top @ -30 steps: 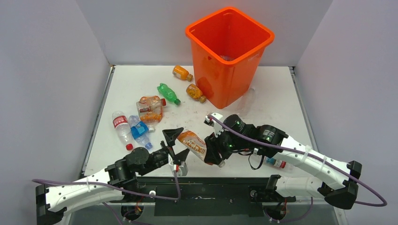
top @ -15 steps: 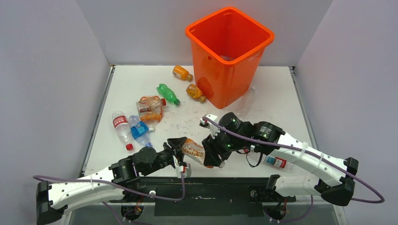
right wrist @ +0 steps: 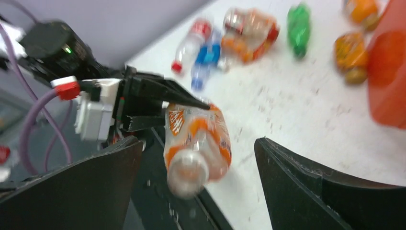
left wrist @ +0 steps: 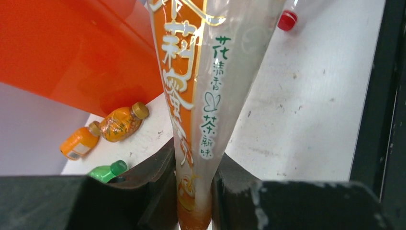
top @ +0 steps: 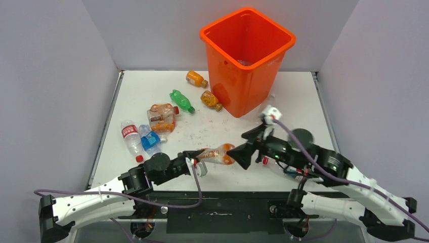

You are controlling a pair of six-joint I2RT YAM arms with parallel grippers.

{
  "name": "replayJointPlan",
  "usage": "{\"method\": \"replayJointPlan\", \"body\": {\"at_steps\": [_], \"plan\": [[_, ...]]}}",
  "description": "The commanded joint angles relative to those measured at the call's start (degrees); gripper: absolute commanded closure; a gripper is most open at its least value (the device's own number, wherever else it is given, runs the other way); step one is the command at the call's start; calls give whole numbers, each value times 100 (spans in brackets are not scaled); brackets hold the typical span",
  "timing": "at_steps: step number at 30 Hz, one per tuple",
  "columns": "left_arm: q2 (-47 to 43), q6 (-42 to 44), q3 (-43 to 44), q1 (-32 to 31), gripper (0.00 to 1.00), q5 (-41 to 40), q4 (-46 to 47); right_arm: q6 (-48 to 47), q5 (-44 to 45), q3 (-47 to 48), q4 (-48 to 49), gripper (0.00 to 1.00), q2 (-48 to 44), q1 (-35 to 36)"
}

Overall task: Put the plastic bottles in the bin
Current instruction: Place the plastic bottle in the trash bin.

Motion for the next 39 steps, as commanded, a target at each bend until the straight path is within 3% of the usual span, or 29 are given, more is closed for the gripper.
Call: {"method": "replayJointPlan", "body": {"at_steps": [1,7,11,17,27,34,39], "plan": [[109,-2142,681,481,100,268,590,314,1337,-1176,2662,10,-1399,23],[615,-3908,1187,1312,100,1131,772,400,1825,-2183,4351,10,-1991,23],[887,-4098,1230,1481,100,1586,822,450,1962,-2471,5050,10,-1660,27],[853,-4061,1129,1474,100,1589,905,350,1902,-2372,5830,10,-738,29],[663,-3772,933,1397,100,1543,1028,168,2389,-1975,5951,2,149,22],[616,-3570,905,1268,100,1345,938,2,2427,-1863,6116,10,214,36],[596,-3537,901,1254,100,1323,927,-156,2560,-1414,5603,0,427,36]]}}
